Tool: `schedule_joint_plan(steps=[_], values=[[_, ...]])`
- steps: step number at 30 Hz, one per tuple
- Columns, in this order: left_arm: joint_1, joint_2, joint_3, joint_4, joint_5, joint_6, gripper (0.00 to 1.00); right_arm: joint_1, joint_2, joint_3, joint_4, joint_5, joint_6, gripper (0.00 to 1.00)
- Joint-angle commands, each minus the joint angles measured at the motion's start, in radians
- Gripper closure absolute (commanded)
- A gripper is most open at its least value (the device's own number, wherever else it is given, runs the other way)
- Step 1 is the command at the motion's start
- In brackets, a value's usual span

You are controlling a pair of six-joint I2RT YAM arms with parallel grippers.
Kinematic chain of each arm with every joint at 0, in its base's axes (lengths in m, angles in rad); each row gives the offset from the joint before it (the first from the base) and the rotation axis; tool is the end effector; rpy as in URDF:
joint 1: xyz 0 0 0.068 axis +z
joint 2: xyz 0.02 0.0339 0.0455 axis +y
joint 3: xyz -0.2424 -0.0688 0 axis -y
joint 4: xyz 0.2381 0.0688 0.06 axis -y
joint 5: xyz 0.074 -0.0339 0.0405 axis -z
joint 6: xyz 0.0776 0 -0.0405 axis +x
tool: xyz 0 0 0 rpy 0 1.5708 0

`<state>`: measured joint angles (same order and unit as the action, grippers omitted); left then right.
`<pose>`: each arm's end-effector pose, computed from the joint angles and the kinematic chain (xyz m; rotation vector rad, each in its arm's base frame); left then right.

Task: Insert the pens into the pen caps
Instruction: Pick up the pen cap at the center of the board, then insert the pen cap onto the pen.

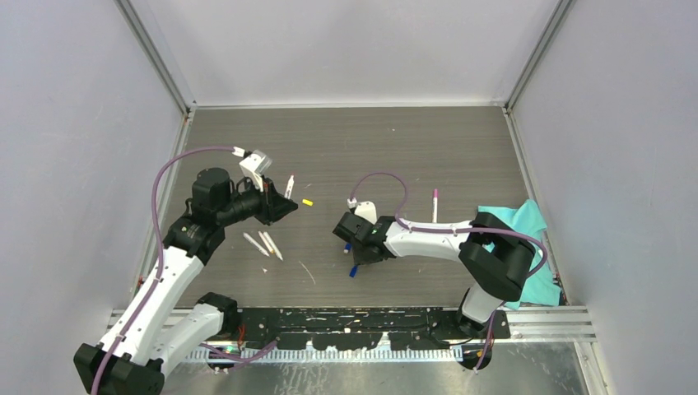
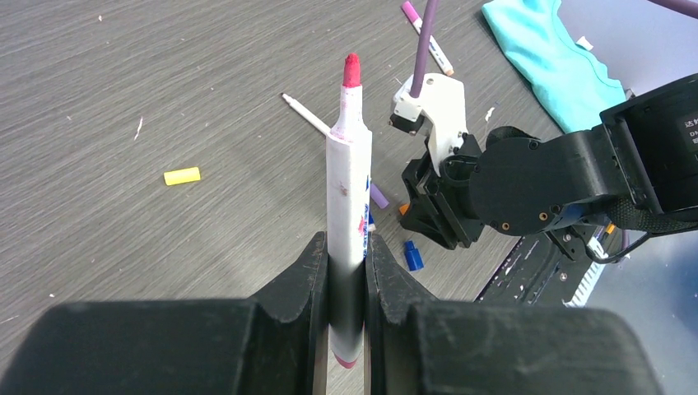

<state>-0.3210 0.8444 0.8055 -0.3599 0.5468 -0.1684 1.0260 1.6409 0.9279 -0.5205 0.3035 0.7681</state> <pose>0.2041 -0.1104 0.2909 0.5165 1.9390 -0.8540 0.1781 0.2491 0.1052 -0.2770 2.6818 0.1015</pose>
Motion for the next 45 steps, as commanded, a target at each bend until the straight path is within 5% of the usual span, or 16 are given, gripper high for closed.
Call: schedule_joint_plan(steps=[1, 7, 14, 21, 30, 45], values=[[-0.007, -0.024, 0.013, 0.017, -0.005, 0.014, 1.0, 0.002, 0.01, 0.024, -0.033, 0.055, 0.022, 0.69], [-0.012, -0.031, 0.009, 0.014, -0.009, 0.007, 1.0, 0.0, 0.034, 0.02, -0.041, 0.052, 0.042, 0.75], [-0.023, -0.057, -0.044, 0.033, 0.02, -0.153, 1.0, -0.017, -0.004, 0.046, -0.075, 0.028, 0.062, 0.99], [-0.182, -0.125, -0.168, 0.048, 0.022, -0.432, 1.0, -0.09, -0.192, 0.087, -0.082, -0.058, 0.126, 0.99], [-0.486, -0.081, -0.275, 0.271, -0.098, -0.746, 1.0, -0.11, -0.302, 0.235, -0.027, -0.072, 0.246, 0.99], [-0.507, 0.003, -0.247, 0.343, -0.125, -0.813, 1.0, -0.11, -0.367, 0.201, 0.112, -0.241, 0.325, 0.99]])
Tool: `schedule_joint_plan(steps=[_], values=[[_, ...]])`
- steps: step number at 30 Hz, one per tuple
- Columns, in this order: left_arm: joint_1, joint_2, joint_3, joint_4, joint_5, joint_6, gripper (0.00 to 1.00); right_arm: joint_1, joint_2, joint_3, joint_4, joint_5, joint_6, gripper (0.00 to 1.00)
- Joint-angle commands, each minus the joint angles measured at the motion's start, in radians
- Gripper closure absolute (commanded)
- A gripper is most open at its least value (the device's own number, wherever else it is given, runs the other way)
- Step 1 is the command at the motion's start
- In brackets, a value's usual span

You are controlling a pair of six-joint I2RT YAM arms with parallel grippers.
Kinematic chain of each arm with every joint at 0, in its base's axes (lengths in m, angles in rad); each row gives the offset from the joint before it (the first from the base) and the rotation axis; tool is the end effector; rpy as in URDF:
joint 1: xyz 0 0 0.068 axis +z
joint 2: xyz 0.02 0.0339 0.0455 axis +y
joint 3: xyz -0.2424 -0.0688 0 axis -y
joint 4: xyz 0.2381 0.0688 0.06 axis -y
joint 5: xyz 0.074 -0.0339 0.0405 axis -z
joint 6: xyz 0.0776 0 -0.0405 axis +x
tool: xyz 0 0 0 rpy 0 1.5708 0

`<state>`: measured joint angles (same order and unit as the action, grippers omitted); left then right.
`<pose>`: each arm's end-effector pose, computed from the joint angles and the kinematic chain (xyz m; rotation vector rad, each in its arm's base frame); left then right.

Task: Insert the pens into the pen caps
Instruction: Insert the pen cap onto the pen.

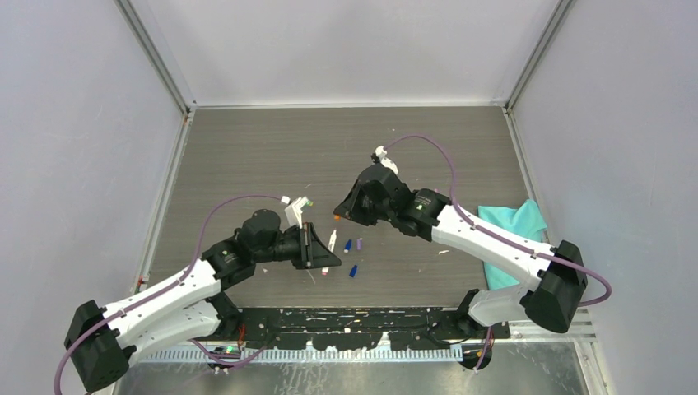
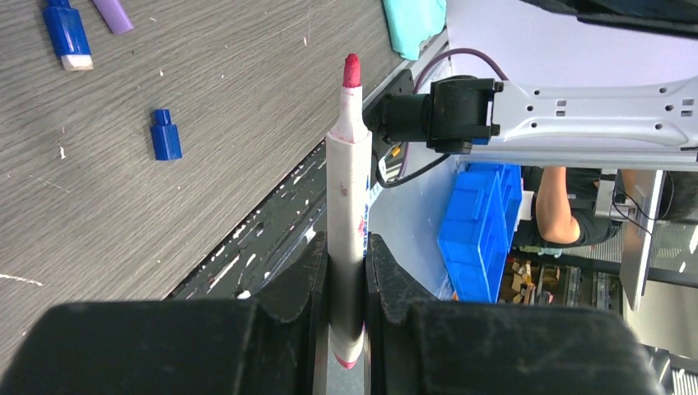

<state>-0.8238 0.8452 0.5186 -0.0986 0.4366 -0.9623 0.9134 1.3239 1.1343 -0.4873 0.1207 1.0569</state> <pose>0.1358 -0.1950 0.2157 0.1695 2.3231 -1.4792 0.2052 0.2505 0.2680 0.2423 2.3977 0.8817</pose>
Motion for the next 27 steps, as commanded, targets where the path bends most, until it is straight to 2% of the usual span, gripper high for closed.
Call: schedule_joint_plan(steps=[1, 27], values=[[-0.003, 0.003, 0.041, 0.08, -0.019, -0.018, 1.0, 0.003, -0.053, -0.01, 0.085, -0.065, 0.038, 0.99], [-0.003, -0.034, 0.049, 0.063, -0.056, -0.022, 1.0, 0.002, -0.073, -0.05, 0.096, -0.102, 0.025, 0.99]])
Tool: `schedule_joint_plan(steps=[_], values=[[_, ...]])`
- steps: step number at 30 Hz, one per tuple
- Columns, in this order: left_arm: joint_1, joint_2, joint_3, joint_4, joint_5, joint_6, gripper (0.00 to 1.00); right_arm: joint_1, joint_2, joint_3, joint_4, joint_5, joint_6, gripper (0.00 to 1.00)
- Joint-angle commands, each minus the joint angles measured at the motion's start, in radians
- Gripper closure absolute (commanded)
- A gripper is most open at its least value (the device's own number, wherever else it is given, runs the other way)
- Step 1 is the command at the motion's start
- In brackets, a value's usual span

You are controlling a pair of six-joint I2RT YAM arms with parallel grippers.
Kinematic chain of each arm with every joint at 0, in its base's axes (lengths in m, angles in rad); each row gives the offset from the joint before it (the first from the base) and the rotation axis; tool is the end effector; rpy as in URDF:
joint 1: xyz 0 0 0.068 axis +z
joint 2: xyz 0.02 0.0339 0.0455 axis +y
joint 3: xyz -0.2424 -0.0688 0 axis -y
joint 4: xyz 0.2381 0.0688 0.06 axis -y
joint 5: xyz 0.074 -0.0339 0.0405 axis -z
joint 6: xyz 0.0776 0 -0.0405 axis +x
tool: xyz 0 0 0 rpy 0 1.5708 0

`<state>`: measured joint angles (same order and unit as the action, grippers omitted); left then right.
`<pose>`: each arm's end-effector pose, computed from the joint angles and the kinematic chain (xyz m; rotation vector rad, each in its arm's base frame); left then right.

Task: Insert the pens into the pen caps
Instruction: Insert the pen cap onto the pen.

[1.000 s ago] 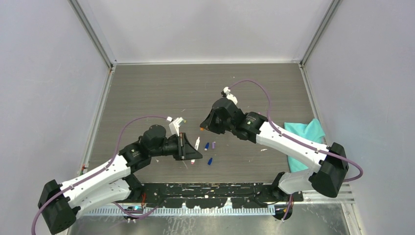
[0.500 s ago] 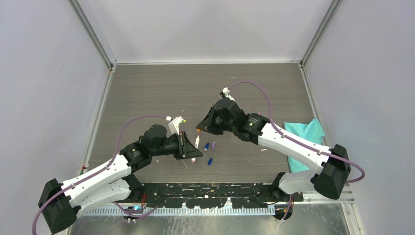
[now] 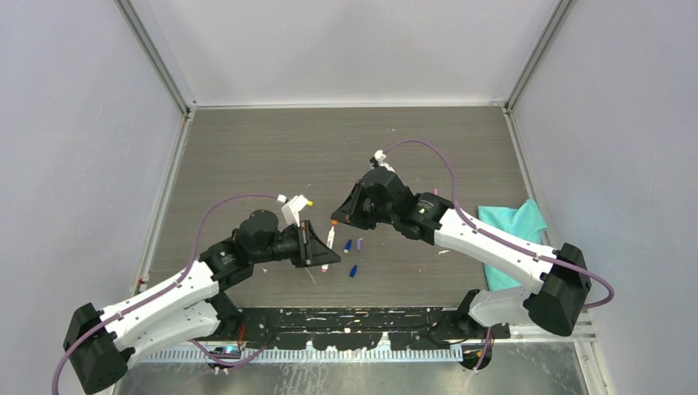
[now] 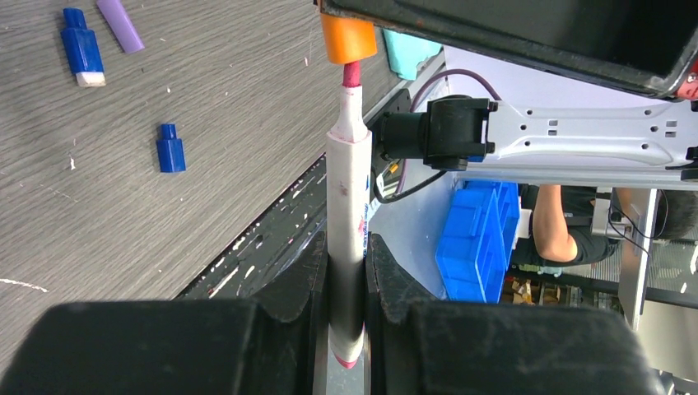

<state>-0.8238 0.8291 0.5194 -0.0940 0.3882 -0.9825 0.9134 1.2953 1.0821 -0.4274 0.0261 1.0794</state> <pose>0.1384 -0.1927 0.2195 0.1142 2.2950 -1.4588 0.1977 0.2529 0.2644 0.2172 2.4193 1.0060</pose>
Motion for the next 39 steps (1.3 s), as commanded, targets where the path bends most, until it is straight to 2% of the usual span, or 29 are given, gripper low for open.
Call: schedule_joint_plan(steps=[1, 25, 39], values=[[-0.004, -0.017, 0.048, 0.057, -0.007, -0.002, 1.0, 0.002, -0.044, 0.001, 0.037, -0.009, 0.003, 0.99], [-0.004, -0.002, 0.047, 0.078, -0.021, -0.002, 1.0, 0.012, -0.057, -0.015, 0.095, -0.095, -0.026, 0.99], [-0.004, 0.047, 0.094, 0.119, -0.127, 0.061, 1.0, 0.051, -0.086, -0.056, 0.105, -0.09, -0.068, 0.99]])
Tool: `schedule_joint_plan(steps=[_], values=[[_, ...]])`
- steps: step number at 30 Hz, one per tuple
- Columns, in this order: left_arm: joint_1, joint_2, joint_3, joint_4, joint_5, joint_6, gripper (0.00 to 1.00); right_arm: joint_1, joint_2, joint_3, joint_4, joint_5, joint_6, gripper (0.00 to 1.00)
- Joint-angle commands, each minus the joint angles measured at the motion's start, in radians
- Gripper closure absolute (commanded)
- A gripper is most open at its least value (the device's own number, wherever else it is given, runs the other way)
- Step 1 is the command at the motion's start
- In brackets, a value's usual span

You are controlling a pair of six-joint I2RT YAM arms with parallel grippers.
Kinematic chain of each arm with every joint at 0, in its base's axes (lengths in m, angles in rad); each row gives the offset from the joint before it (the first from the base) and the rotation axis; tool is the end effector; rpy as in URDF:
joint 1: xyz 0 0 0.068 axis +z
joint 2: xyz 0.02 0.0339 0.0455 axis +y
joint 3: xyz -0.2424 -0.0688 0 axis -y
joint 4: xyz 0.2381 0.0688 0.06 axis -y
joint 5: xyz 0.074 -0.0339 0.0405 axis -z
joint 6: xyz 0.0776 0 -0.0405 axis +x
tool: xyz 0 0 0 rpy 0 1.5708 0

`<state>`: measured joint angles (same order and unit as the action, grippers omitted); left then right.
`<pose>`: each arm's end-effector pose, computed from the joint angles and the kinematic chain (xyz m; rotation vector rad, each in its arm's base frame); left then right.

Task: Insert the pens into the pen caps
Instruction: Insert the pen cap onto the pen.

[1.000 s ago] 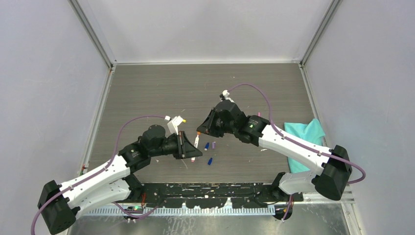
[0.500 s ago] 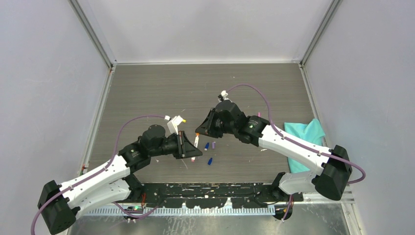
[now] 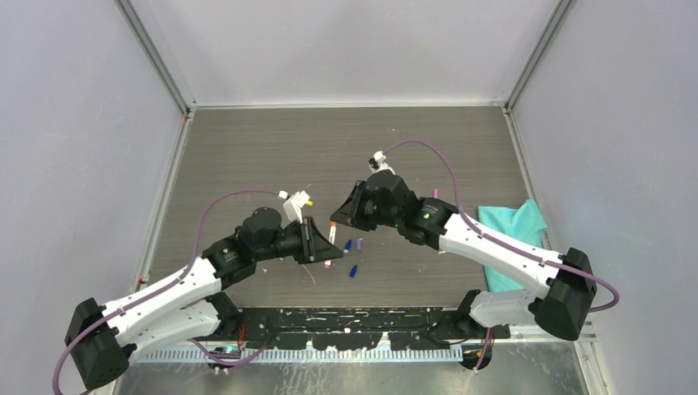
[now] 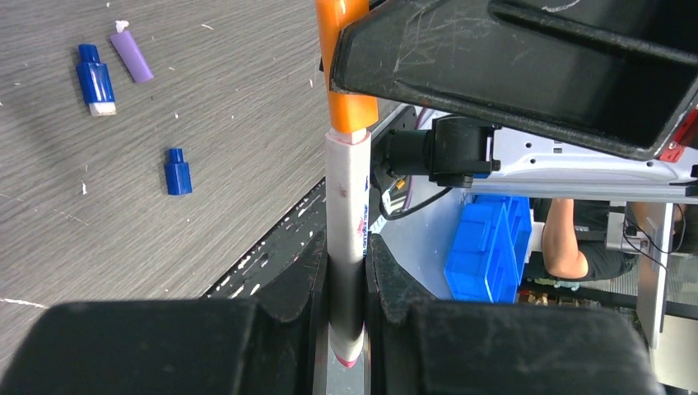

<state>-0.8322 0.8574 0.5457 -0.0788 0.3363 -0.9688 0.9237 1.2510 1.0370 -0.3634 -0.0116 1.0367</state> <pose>0.1444 -0.1966 0.2248 0.1017 2.2636 -1.4191 0.1899 0.2528 0.2689 0.1269 2.3766 1.0792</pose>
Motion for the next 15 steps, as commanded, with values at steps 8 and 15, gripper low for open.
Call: schedule_joint_plan(steps=[8, 15], values=[[0.006, 0.012, 0.075, 0.156, -0.109, 0.082, 1.0, 0.049, -0.084, -0.071, 0.079, -0.055, -0.057, 0.99], [0.009, 0.002, 0.068, 0.262, -0.09, 0.166, 1.0, 0.064, -0.094, -0.109, 0.109, -0.072, -0.089, 0.99]])
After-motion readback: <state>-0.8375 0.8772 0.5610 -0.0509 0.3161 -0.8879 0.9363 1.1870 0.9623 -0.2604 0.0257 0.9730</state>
